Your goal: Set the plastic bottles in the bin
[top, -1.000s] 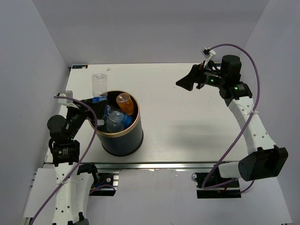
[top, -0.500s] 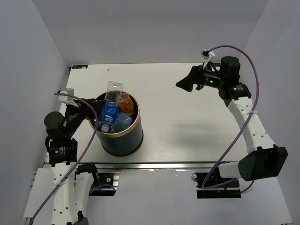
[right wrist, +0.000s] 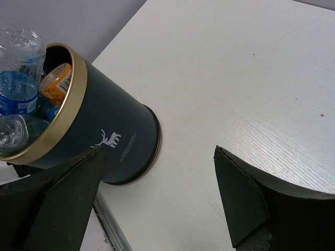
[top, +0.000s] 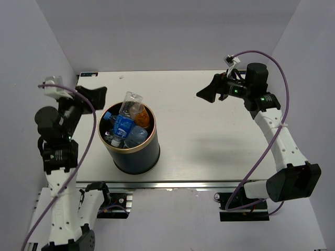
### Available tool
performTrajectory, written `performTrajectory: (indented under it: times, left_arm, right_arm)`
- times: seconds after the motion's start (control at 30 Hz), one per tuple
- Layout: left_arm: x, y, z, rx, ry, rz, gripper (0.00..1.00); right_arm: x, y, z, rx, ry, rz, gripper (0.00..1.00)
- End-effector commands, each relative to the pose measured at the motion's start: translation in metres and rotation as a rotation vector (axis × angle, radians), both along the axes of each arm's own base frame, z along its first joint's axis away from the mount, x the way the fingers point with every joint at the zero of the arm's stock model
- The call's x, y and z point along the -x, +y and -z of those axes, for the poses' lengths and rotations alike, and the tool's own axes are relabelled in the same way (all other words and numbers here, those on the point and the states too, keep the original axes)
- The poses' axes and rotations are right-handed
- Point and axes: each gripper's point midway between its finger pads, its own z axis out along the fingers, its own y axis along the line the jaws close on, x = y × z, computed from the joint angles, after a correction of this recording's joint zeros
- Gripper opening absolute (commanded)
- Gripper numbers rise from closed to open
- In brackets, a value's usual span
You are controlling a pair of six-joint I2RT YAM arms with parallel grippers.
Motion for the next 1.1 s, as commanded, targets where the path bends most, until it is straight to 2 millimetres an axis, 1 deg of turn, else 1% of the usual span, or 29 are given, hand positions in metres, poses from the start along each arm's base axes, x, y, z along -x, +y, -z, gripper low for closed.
performTrajectory:
  times: [0.0,0.03,0.07,0.1,0.13,0.17,0.2,0.23,0.27,0.3,0.33,0.37,0.4,0.43,0.5,0.53,0.57,0.63,0.67,0.8,0.87,0.93,1.07]
  left_arm:
    - [-0.033,0.035,-0.002,0.070,0.086,-0.191,0.98]
    - [-0.051,0.040,0.010,0.091,0.145,-0.215,0.98]
    - [-0.059,0.043,0.016,0.101,0.176,-0.228,0.98]
    - [-0.066,0.051,0.019,0.125,0.208,-0.273,0.98]
    - [-0.084,0.059,0.039,0.131,0.280,-0.311,0.98]
    - [-0.091,0.065,0.047,0.127,0.316,-0.344,0.98]
    - [-0.097,0.078,0.060,0.108,0.361,-0.416,0.98]
    - [-0.103,0.083,0.064,0.099,0.383,-0.434,0.98]
    - [-0.116,0.086,0.085,0.084,0.447,-0.444,0.98]
    - [-0.121,0.087,0.096,0.068,0.478,-0.442,0.98]
    - [-0.127,0.083,0.105,0.062,0.503,-0.412,0.98]
    - [-0.135,0.081,0.122,0.057,0.547,-0.397,0.98]
    - [-0.140,0.080,0.128,0.050,0.555,-0.382,0.98]
    - [-0.143,0.070,0.139,0.056,0.578,-0.322,0.98]
    - [-0.149,0.067,0.158,0.046,0.614,-0.294,0.98]
    - [-0.148,0.065,0.165,0.046,0.629,-0.283,0.98]
    - [-0.145,0.064,0.179,0.046,0.663,-0.277,0.98]
    - [-0.142,0.061,0.190,0.039,0.679,-0.254,0.98]
    - [-0.139,0.061,0.201,0.043,0.701,-0.258,0.98]
    - [-0.139,0.061,0.211,0.062,0.720,-0.254,0.98]
    - [-0.139,0.061,0.215,0.071,0.726,-0.242,0.98]
    - [-0.137,0.063,0.216,0.081,0.724,-0.238,0.98]
    - [-0.133,0.059,0.218,0.093,0.722,-0.191,0.98]
  right_arm:
    - [0.004,-0.001,-0.016,-0.005,-0.064,0.001,0.89]
    - [0.004,-0.001,-0.015,-0.005,-0.062,0.000,0.89]
    - [0.002,-0.001,-0.012,-0.002,-0.055,0.008,0.89]
    - [0.000,-0.002,-0.010,0.004,-0.049,0.015,0.89]
    - [-0.001,-0.003,-0.007,0.010,-0.038,0.022,0.89]
    - [-0.007,-0.004,0.000,0.023,-0.019,0.041,0.89]
    - [-0.009,-0.005,0.003,0.031,-0.011,0.046,0.89]
    - [-0.011,-0.005,0.005,0.039,-0.006,0.051,0.89]
    - [-0.016,-0.006,0.012,0.051,0.006,0.072,0.89]
    - [-0.020,-0.006,0.016,0.059,0.008,0.082,0.89]
    - [-0.021,-0.002,0.019,0.063,0.010,0.078,0.89]
    - [-0.027,0.000,0.029,0.071,0.026,0.085,0.89]
    - [-0.028,0.004,0.032,0.067,0.039,0.081,0.89]
    - [-0.032,0.010,0.039,0.074,0.058,0.073,0.89]
    - [-0.035,0.013,0.046,0.085,0.076,0.078,0.89]
    - [-0.037,0.012,0.049,0.089,0.076,0.086,0.89]
    - [-0.042,0.010,0.053,0.097,0.079,0.111,0.89]
    - [-0.045,0.009,0.061,0.102,0.084,0.130,0.89]
    - [-0.047,0.009,0.066,0.106,0.095,0.134,0.89]
    - [-0.048,0.009,0.079,0.117,0.119,0.128,0.89]
    - [-0.049,0.009,0.082,0.122,0.121,0.129,0.89]
    - [-0.051,0.008,0.085,0.126,0.125,0.132,0.89]
    - [-0.051,0.012,0.086,0.114,0.134,0.117,0.89]
